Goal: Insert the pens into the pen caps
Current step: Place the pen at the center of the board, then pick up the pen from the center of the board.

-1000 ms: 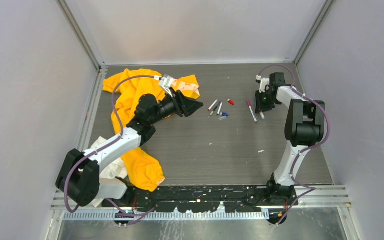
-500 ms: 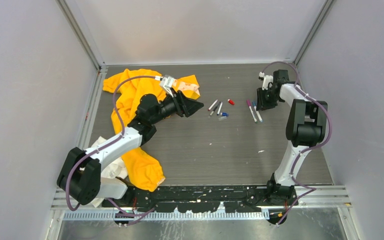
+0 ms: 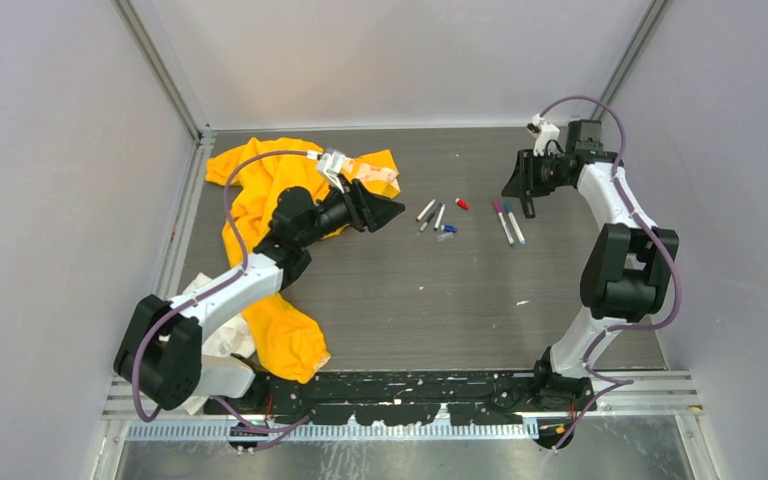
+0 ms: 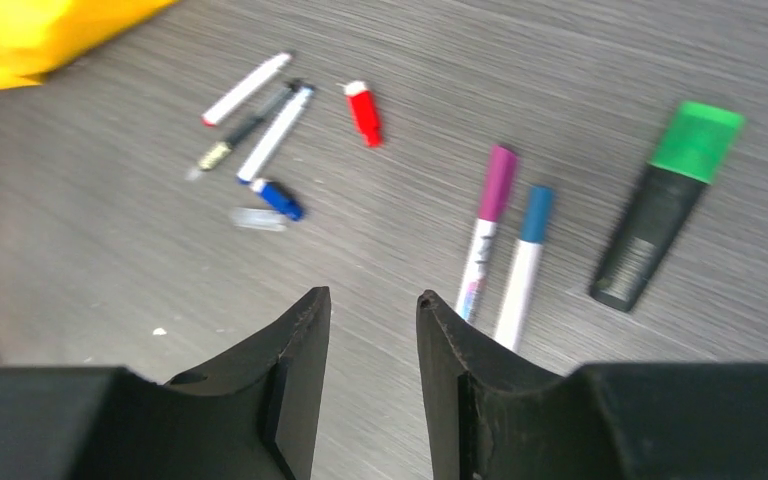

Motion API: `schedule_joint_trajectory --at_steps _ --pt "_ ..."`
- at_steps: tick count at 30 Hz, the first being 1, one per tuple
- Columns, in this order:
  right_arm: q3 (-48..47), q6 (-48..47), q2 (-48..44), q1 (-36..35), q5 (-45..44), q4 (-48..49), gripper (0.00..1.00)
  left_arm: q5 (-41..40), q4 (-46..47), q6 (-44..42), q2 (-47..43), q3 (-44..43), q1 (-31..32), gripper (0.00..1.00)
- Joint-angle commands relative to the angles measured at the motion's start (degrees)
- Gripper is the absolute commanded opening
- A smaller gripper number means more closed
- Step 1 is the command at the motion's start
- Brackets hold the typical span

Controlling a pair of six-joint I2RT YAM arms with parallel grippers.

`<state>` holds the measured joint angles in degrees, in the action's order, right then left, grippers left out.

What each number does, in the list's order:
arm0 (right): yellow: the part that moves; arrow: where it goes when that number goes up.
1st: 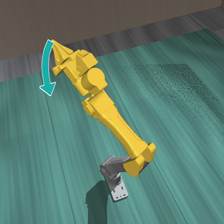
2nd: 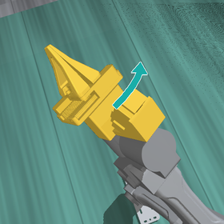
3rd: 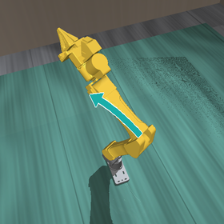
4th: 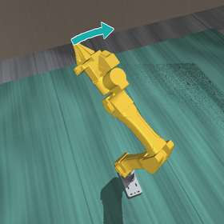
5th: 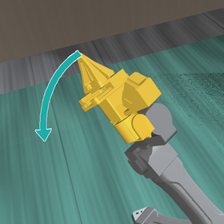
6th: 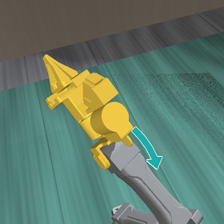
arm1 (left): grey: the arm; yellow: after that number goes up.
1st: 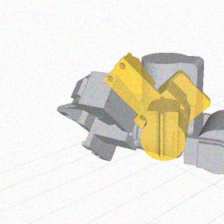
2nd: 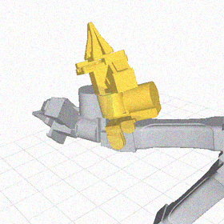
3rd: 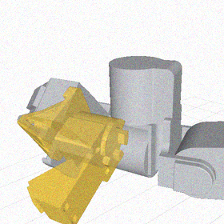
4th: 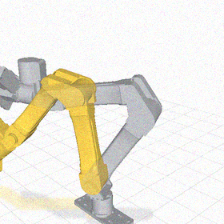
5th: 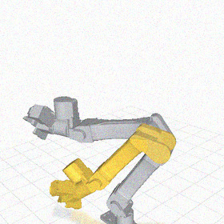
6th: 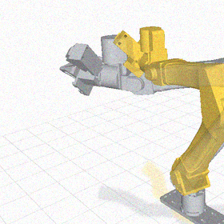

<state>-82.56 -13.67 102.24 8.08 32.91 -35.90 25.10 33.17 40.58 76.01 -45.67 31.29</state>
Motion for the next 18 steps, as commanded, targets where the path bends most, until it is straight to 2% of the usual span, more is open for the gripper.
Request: schedule_joint_trajectory --at_steps 1,5,9,18 --pt "-0.2 1.3 -3.0 -1.1 12.4 -0.9 0.44 0.3 2.5 0.5 -0.2 -0.6 -0.6 0.57" --pt "-0.1 3.0 -2.5 -3.4 12.7 -0.8 0.44 -0.4 1.4 0.7 -0.2 -0.6 -0.7 0.56" --pt "-0.3 7.9 -1.4 -7.6 7.7 1.5 0.43 -1.3 0.2 1.0 -0.5 -0.6 -0.9 0.56" --pt "-5.5 22.6 6.6 -19.7 -15.6 4.5 0.41 -3.1 -2.9 1.1 -2.4 -0.2 -1.5 0.56"
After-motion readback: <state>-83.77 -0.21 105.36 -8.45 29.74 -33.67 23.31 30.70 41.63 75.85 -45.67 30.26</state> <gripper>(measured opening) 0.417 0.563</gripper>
